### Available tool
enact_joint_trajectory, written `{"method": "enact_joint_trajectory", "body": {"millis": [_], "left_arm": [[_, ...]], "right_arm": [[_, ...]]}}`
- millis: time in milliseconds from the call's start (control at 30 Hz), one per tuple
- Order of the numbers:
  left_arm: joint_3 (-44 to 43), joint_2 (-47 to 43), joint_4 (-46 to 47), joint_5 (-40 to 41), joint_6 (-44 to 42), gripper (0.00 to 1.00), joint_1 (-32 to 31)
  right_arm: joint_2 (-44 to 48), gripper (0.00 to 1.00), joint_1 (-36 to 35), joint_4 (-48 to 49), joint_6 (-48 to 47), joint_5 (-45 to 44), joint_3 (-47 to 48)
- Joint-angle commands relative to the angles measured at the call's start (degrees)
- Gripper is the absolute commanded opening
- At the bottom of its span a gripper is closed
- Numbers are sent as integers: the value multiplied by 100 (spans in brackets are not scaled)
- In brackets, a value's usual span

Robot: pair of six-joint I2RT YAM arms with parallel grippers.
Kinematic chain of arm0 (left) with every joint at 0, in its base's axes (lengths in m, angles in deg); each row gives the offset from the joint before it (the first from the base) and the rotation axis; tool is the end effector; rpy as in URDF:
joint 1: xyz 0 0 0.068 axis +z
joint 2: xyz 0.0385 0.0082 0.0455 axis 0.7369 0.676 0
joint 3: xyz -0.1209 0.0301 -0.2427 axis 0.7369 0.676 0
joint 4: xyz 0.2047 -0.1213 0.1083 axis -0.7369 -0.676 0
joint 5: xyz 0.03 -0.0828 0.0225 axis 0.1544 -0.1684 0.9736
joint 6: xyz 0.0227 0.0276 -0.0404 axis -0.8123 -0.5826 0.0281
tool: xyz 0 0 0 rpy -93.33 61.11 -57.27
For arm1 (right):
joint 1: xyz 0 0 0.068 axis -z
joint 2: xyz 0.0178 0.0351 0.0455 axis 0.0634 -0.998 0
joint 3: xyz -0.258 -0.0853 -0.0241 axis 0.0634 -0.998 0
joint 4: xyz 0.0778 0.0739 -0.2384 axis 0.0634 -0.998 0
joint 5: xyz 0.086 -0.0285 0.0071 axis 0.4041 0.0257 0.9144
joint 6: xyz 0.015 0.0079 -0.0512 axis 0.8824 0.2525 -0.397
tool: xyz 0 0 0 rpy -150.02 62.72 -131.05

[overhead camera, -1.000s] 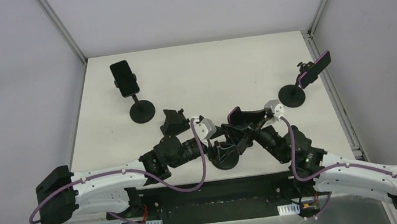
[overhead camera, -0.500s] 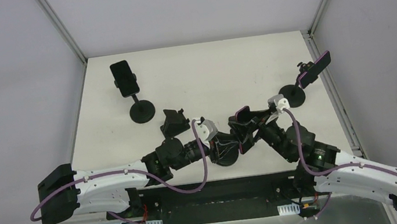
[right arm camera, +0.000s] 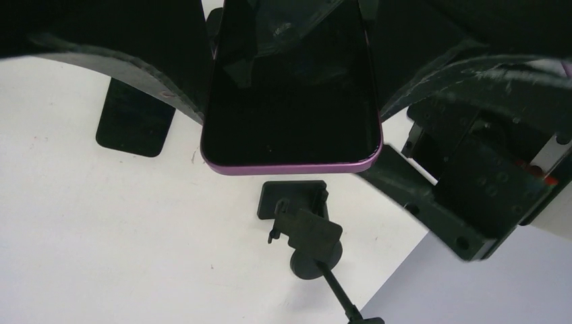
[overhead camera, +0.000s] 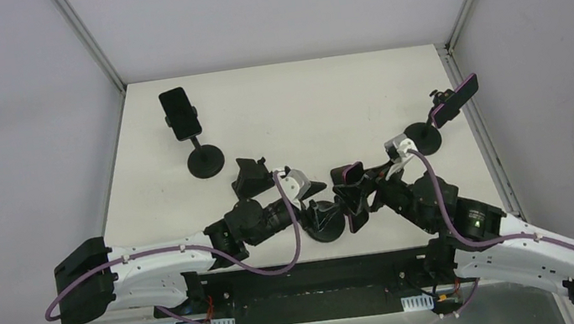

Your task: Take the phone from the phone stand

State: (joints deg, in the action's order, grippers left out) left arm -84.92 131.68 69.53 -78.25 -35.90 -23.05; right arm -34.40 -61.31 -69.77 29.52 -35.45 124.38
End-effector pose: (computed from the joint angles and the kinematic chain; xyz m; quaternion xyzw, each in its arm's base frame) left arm 0.0865 -0.2354 0.2790 0.3177 0.5624 -0.4520 0.6152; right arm 0.0699 0.1153 0.3175 -0.2014 0.6990 0.2865 0.6235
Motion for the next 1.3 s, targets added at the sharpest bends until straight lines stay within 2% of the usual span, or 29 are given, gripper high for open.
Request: {"method": "enact_joint_trajectory", "body": {"millis": [0, 33, 67, 233, 400, 567, 667, 733, 967, 1100, 1267], "left_arm": [[34, -165, 266, -203, -50, 71, 12], [34, -183, 265, -332, -58, 78, 12], [26, -193, 264, -436, -68, 81, 12], [19, -267, 265, -1456, -96, 84, 10], [228, -513, 264, -1870, -10, 84, 12], [447, -801, 255, -1792, 67, 85, 12], [567, -937, 251, -1615, 87, 89, 8], [622, -995, 242, -1494, 93, 96, 12], [735, -1046, 216, -1112, 99, 98, 13], [762, -1046, 203, -988, 121, 98, 14], [780, -1082, 179, -936, 114, 97, 21]], "right_arm": [[-102, 30, -27, -468, 236, 208, 231], [-128, 31, -30, -481, 233, 220, 256], [-147, 32, -28, -508, 240, 223, 278], [-244, 37, -29, -677, 208, 181, 424], [-371, 40, -27, -661, 102, 15, 492], [-699, 46, -32, -569, -75, -9, 584], [-842, 57, -33, -544, -117, 84, 647], [-903, 62, -31, -547, -149, 127, 676], [-990, 79, -26, -708, -165, 100, 846], [-1310, 90, -19, -1185, -284, 215, 1198], [-1550, 93, -14, -1482, -332, 242, 1506]]}}
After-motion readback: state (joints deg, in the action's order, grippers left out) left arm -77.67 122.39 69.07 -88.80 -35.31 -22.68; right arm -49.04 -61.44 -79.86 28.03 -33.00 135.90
